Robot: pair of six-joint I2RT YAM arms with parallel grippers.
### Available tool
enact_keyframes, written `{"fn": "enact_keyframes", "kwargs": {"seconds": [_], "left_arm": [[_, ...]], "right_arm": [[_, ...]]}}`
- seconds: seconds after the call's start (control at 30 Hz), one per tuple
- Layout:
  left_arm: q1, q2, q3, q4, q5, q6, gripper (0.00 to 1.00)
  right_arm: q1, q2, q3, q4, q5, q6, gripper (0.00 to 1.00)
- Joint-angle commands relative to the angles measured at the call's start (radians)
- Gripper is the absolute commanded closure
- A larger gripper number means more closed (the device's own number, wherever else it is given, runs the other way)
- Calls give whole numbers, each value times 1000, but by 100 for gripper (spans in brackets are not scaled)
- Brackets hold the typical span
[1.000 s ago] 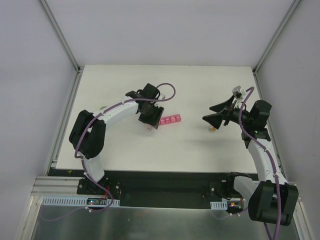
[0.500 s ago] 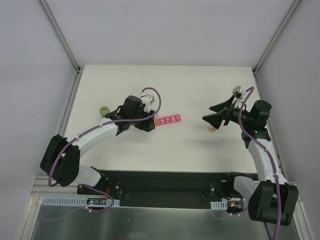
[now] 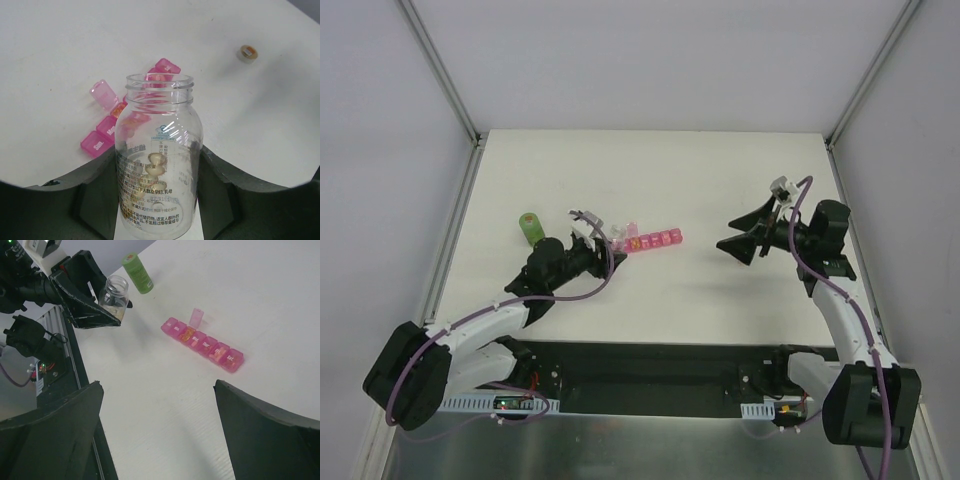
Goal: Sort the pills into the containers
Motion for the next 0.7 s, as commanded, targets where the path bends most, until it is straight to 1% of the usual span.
{"fn": "enact_keyframes", "kwargs": {"seconds": [0.0, 0.1, 0.17, 0.27, 0.37, 0.4, 0.43, 0.47, 0.5, 0.53, 0.57, 0.6, 0.63, 0.67], "left_arm": [[5, -48, -28, 222, 78, 18, 100], [5, -71, -51, 249, 126, 22, 100], [5, -85, -73, 271, 141, 16, 100], [5, -90, -102, 310, 202, 12, 100], [5, -79, -103, 317, 274, 1, 100], [5, -76, -105, 321, 290, -7, 100], [3, -73, -105, 327, 325, -20, 100], [5, -68, -106, 335, 339, -28, 100], [5, -65, -108, 352, 354, -34, 100], [5, -64, -108, 360, 377, -48, 100], [5, -58, -108, 366, 388, -57, 100], [5, -55, -109, 382, 397, -65, 100], [5, -51, -111, 392, 405, -79, 100], [5, -42, -109, 401, 423, -86, 100]], "right_arm": [[47, 12, 60, -93, -10, -135, 3], [96, 26, 73, -153, -24, -209, 3], [112, 38, 76, -159, -51, -224, 3], [133, 58, 92, -167, -88, -236, 4], [164, 75, 128, -219, -105, -285, 3], [187, 80, 144, -272, -104, -311, 3], [201, 89, 167, -393, -101, -415, 3], [218, 96, 222, -471, -73, -478, 3], [262, 104, 260, -562, -49, -565, 4], [291, 121, 294, -736, -20, -713, 3], [320, 130, 323, -806, 41, -776, 3], [378, 136, 374, -855, 66, -808, 3], [405, 147, 392, -909, 79, -822, 3], [429, 152, 412, -923, 73, -825, 3]]}}
